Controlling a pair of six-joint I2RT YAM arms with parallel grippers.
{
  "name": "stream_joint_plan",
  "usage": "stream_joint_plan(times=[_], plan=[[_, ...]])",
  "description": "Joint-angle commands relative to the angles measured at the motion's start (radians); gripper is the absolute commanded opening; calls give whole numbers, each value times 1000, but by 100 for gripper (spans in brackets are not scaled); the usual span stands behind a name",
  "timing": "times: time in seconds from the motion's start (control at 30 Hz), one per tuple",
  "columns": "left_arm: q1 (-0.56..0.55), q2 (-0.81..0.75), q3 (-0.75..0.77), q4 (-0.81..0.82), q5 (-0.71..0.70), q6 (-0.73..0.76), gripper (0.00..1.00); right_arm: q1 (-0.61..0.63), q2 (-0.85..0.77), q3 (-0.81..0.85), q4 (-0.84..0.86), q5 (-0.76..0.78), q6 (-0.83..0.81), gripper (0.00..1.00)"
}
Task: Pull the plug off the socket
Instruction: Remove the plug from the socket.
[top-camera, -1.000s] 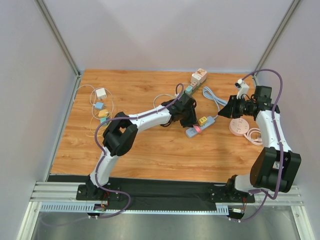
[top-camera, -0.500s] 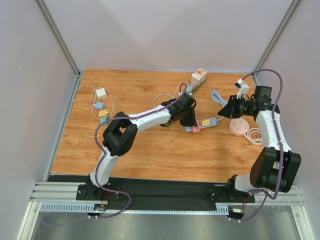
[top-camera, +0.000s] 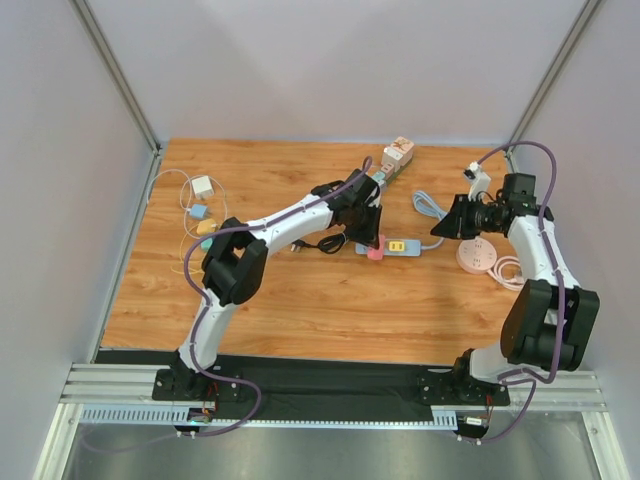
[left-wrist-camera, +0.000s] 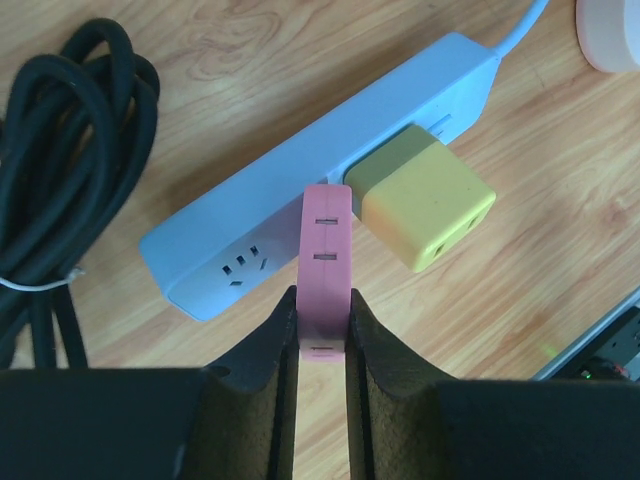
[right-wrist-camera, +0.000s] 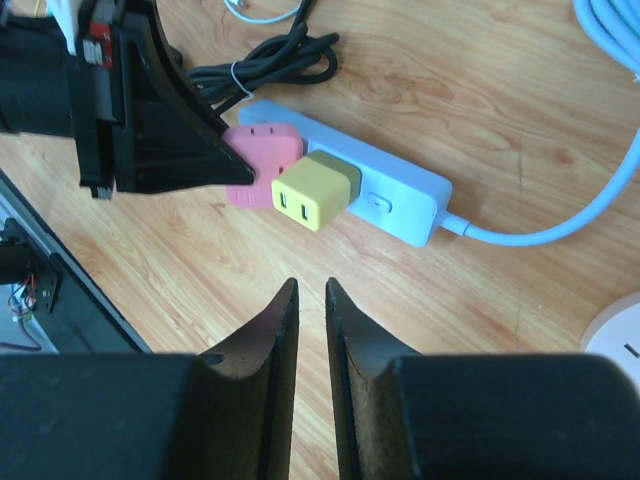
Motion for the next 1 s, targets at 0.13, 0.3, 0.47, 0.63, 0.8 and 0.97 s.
stream_joint_plan(times=[0.13, 0.3, 0.47, 0.63, 0.8, 0.97], plan=[[12, 93, 158, -167, 68, 112, 9, 60, 64, 38, -36, -37, -54, 18], [16, 133, 194, -164, 76, 79, 19, 101, 124, 47, -37, -13, -41, 17], [19, 156, 201, -141, 83, 46, 29, 103, 151, 54, -31, 18, -30, 16], [22, 186, 224, -135, 74, 16, 45, 103, 159, 54, -16, 52, -16, 16], [25, 197, 214, -100, 68, -33, 48, 103, 185, 62, -13, 82, -11, 16], [32, 179, 180, -55, 74, -69, 32, 103, 217, 67, -11, 76, -10, 16]])
